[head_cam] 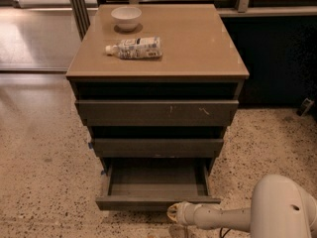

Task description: Close bottom drawer

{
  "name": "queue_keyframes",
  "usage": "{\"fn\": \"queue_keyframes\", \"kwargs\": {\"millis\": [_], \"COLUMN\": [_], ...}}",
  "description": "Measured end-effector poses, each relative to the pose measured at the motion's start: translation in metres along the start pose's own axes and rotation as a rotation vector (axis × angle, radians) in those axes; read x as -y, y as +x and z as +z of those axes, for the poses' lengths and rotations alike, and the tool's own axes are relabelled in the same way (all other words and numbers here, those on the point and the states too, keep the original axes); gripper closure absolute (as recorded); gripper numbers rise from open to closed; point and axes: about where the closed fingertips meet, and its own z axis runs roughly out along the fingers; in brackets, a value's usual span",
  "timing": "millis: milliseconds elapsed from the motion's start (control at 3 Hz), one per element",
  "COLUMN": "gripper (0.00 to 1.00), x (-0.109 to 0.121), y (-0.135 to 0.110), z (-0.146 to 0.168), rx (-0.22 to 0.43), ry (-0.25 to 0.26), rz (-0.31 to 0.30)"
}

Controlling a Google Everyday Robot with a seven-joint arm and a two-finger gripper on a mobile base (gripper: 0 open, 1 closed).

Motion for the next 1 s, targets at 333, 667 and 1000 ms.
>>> {"fn": "queue_keyframes", "kwargs": {"millis": [333, 667, 1000], "gripper": [1.00, 1.00, 1.00], "x": [0.036, 0.034, 0.074], "y": [0.013, 0.013, 0.024], "z": [-0.007, -0.007, -0.018], "rx": [-0.023, -0.023, -0.065], "ry": [0.079, 0.079, 0.144], "rz": [-0.033, -0.033, -0.051]}}
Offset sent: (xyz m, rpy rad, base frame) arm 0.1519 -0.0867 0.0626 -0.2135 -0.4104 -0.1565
